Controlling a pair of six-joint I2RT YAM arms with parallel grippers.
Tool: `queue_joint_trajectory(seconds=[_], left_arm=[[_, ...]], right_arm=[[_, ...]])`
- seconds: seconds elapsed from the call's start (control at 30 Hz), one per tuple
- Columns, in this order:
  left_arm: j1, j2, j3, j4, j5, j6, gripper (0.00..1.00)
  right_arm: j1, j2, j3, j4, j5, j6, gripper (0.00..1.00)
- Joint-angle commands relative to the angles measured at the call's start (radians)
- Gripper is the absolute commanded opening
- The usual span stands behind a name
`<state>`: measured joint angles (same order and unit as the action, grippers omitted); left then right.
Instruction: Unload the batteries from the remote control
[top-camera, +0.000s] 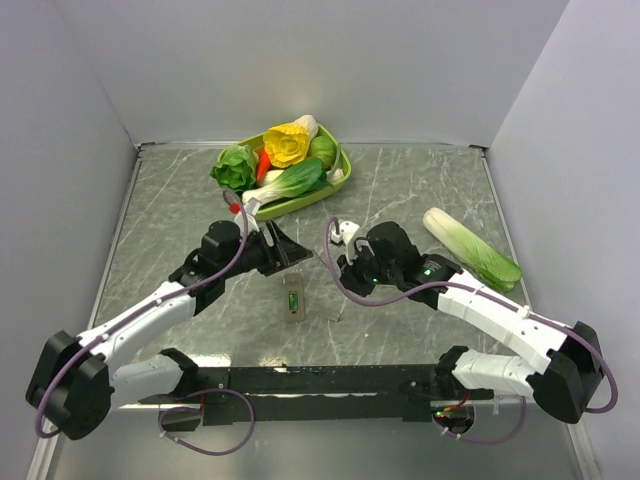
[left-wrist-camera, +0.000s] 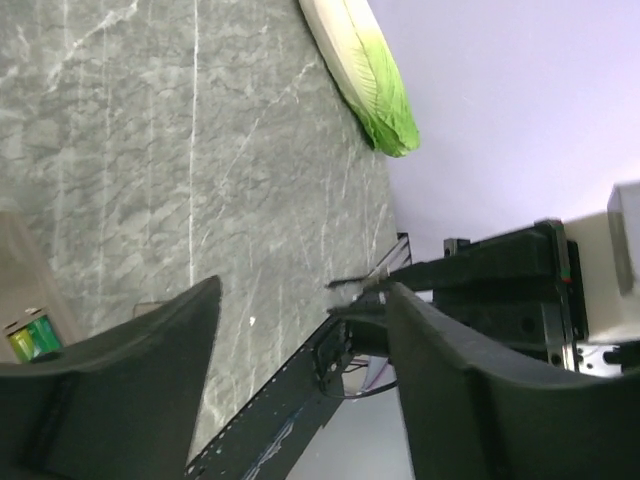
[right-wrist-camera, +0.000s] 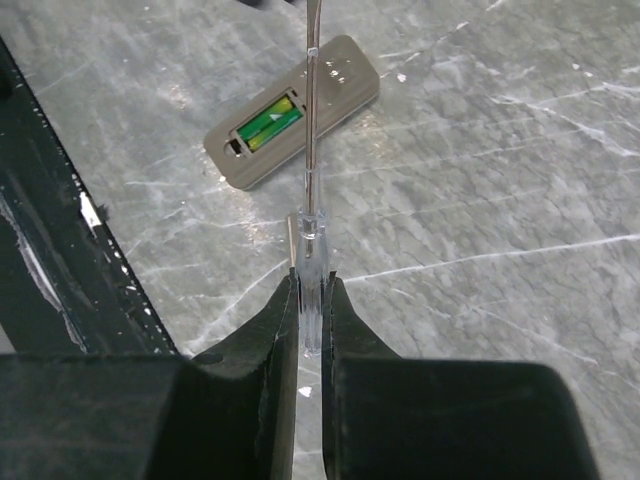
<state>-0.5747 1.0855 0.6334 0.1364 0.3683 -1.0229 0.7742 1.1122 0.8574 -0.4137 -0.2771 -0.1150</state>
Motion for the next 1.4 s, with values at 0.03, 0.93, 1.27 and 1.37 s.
queue_joint_trajectory(seconds=[0.03, 0.93, 1.27, 1.37], left_arm=[[-0.008, 0.063, 0.023, 0.183, 0.067, -0.034, 0.68], [0.001, 0.203, 0.066, 0.083, 0.109, -0.16, 0.01], [0.053, 0.108, -0.028, 0.212, 0.15, -0.362, 0.01], [0.055, 0.071, -0.038, 0.204, 0.118, -0.376, 0.01]], right_arm=[[0.008, 0.0, -0.003, 0.067, -0.037, 0.011, 0.0], [0.028, 0.054, -0.058, 0.228, 0.013, 0.113, 0.42], [0.03, -0.208, -0.345, 0.634, -0.024, 0.143, 0.57], [0.03, -0.239, -0.366, 0.656, -0.027, 0.149, 0.52]])
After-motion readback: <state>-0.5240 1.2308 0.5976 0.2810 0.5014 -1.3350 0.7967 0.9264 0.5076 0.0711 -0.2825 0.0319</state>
